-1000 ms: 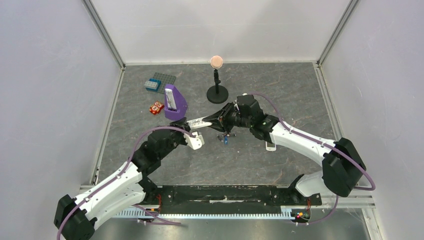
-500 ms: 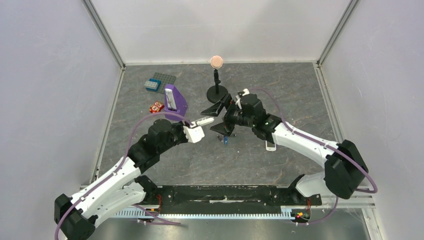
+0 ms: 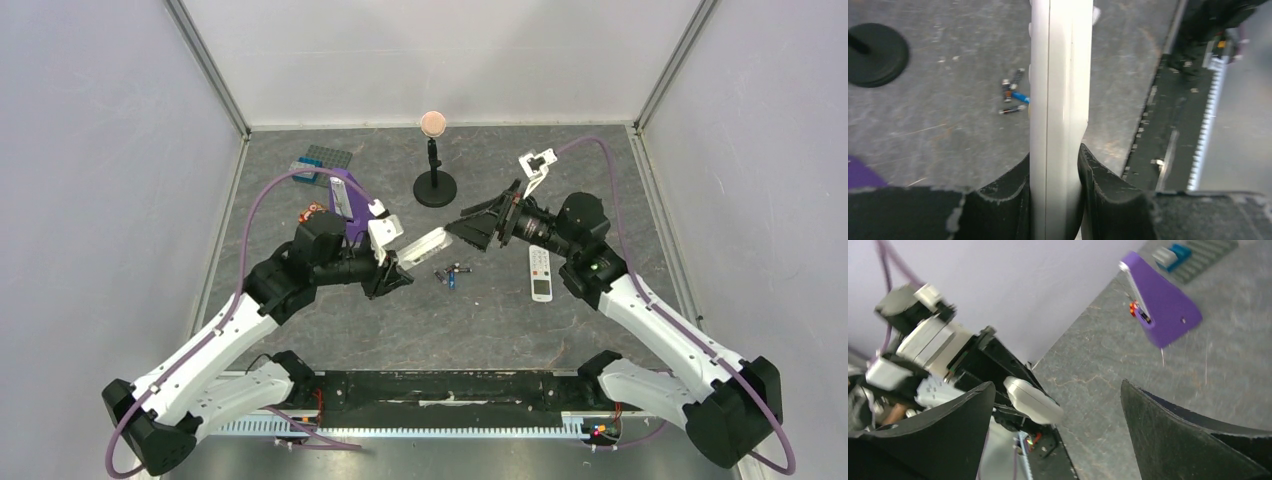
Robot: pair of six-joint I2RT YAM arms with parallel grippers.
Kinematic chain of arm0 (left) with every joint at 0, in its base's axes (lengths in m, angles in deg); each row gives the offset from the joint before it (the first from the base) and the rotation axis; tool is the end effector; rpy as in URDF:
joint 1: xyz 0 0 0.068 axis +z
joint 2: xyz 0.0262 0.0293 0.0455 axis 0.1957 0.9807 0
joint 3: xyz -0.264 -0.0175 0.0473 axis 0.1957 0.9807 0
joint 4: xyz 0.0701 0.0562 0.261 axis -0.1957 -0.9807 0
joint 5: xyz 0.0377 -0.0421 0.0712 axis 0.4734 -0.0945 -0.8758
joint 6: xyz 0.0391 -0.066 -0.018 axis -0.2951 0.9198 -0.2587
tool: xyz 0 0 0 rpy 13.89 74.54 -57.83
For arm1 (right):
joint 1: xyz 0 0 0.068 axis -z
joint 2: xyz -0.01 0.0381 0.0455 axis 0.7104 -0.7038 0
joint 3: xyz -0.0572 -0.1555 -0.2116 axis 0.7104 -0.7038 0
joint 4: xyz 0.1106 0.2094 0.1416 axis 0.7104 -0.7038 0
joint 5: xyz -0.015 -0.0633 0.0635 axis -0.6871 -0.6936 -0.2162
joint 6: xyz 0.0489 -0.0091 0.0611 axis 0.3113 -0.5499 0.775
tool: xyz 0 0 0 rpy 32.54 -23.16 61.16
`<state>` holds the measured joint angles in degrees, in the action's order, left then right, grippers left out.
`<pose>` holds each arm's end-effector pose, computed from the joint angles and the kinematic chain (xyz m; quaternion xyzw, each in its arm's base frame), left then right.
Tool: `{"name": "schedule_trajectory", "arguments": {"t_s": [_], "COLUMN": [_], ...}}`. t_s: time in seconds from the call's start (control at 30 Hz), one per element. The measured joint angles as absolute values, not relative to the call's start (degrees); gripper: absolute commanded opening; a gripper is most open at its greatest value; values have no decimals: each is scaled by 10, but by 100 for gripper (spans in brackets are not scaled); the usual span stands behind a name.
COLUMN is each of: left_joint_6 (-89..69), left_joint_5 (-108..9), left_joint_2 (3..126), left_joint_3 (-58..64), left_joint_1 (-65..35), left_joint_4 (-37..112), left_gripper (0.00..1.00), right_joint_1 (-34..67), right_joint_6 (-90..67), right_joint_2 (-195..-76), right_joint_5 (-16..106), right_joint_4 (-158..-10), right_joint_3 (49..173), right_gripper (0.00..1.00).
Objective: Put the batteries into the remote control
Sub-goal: Adjust the remote control.
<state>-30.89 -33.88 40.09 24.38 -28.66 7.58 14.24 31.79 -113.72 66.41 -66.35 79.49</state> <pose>0.1629 -0.1720 0.3108 0.4484 0.7169 -0.3014 0.4405 0.2291 0.1760 0.3306 -0.0646 0.6937 0.5853 0.4148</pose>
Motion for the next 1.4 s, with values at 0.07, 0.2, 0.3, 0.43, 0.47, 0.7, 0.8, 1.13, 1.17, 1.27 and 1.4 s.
{"name": "schedule_trajectory", "arguments": {"t_s": [0.07, 0.2, 0.3, 0.43, 0.47, 0.7, 0.8, 1.13, 1.17, 1.27, 1.4], "left_joint_6": [-279, -258, -249, -237, -232, -211, -209, -205, -205, -201, -193], "left_joint_5": [-295, -237, -207, -183, -178, -154, -154, -152, -152, -140, -147], "left_joint_2": [410, 424, 433, 441, 444, 473, 474, 467, 467, 463, 444], "left_joint_3": [230, 213, 204, 196, 193, 180, 179, 172, 172, 172, 175], "left_joint_1": [-287, -287, -287, -287, -287, -287, -287, -286, -286, -286, -286], "left_joint_4": [64, 38, 21, 12, 10, 5, -2, -1, 0, 2, 17], "left_gripper": [2, 2, 2, 2, 3, 5, 5, 6, 10, 34, 70], "right_joint_1": [142, 141, 139, 136, 134, 118, 117, 110, 110, 109, 109], "right_joint_6": [255, 179, 151, 132, 127, 111, 113, 135, 138, 158, 199], "right_joint_2": [-1138, -1157, -1182, -1203, -1205, -1208, -1214, -1218, -1218, -1218, -1219], "right_joint_5": [705, 786, 852, 916, 931, 963, 963, 966, 967, 978, 971], "right_joint_4": [-658, -656, -650, -651, -651, -647, -647, -626, -622, -594, -550], "right_joint_3": [816, 848, 857, 857, 857, 857, 857, 856, 856, 850, 838], "right_gripper": [98, 98, 98, 98, 95, 56, 42, 21, 14, 2, 0]}}
